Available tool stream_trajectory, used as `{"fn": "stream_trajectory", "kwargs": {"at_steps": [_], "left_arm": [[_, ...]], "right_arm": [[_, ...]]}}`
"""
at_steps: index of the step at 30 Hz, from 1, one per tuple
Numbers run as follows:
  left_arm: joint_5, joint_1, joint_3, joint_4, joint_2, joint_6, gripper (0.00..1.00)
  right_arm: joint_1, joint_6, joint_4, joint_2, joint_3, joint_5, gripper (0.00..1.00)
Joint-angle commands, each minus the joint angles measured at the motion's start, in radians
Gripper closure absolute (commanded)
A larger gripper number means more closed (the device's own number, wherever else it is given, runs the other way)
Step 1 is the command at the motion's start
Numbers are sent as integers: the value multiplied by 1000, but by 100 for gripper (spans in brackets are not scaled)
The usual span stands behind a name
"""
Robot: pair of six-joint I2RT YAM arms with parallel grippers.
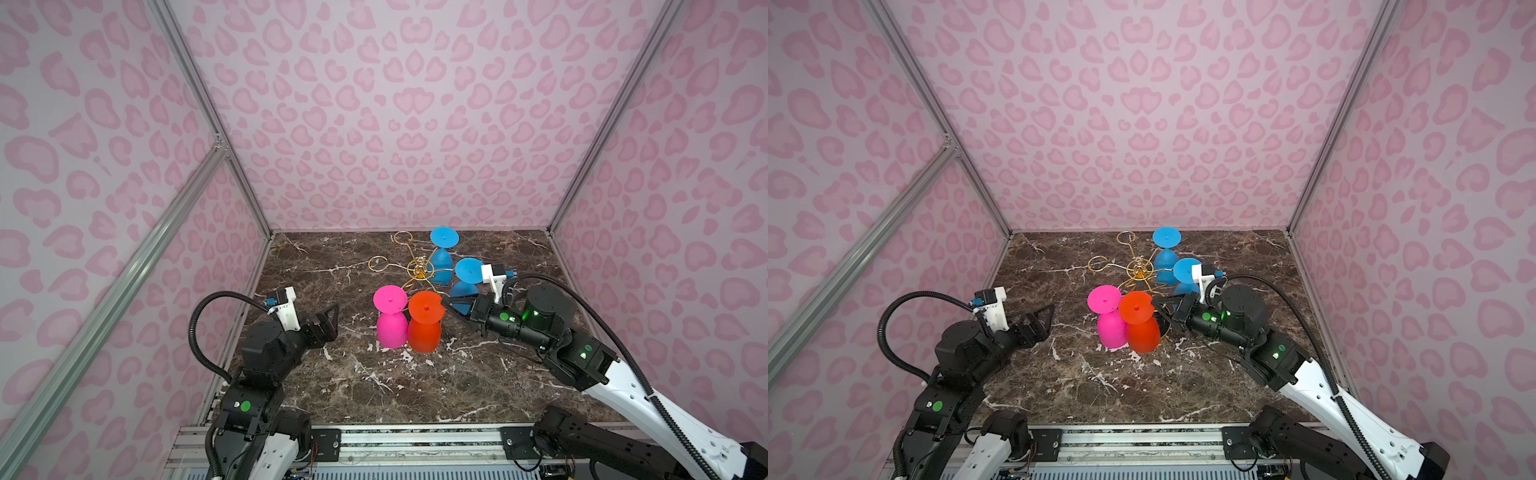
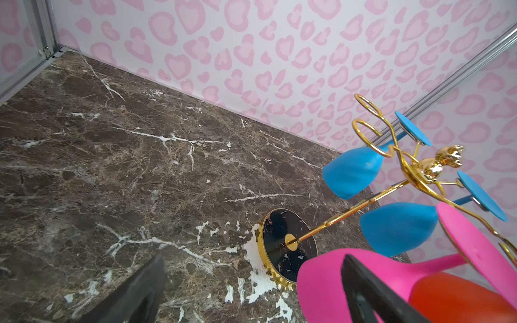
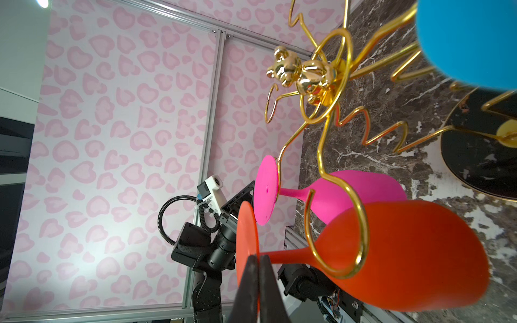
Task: Take the wine glass off the wine glass rack
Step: Pick up the wine glass from the wine glass rack, then pass the wine glass.
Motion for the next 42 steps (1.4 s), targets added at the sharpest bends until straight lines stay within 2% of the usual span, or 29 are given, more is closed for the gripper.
{"fn": "stream_trajectory", "kwargs": {"at_steps": [1, 4, 11, 13, 21, 27, 32, 42], "left_arm": [[17, 0, 33, -39, -5, 6, 1], [83, 0, 60, -65, -10, 10, 2], [350, 0, 140, -114, -16, -6, 5], [461, 0, 169, -120, -10, -49, 5], [709, 0, 211, -125, -20, -328, 5], [786, 0, 216, -99, -49, -533, 3], [801, 0, 201, -81, -74, -641, 5], [822, -1, 188, -62, -52, -658, 12]], "right_arm": [[8, 4, -17, -28, -14, 12, 100], [8, 4, -51, -56, -20, 5, 100], [10, 2, -117, -107, -32, -28, 100], [12, -1, -136, -120, -36, -35, 100], [29, -14, -164, -149, -37, -43, 100], [66, -28, -155, -149, -39, -36, 100], [85, -31, -144, -146, -34, -31, 100], [172, -18, -83, -103, -20, 28, 100]]}}
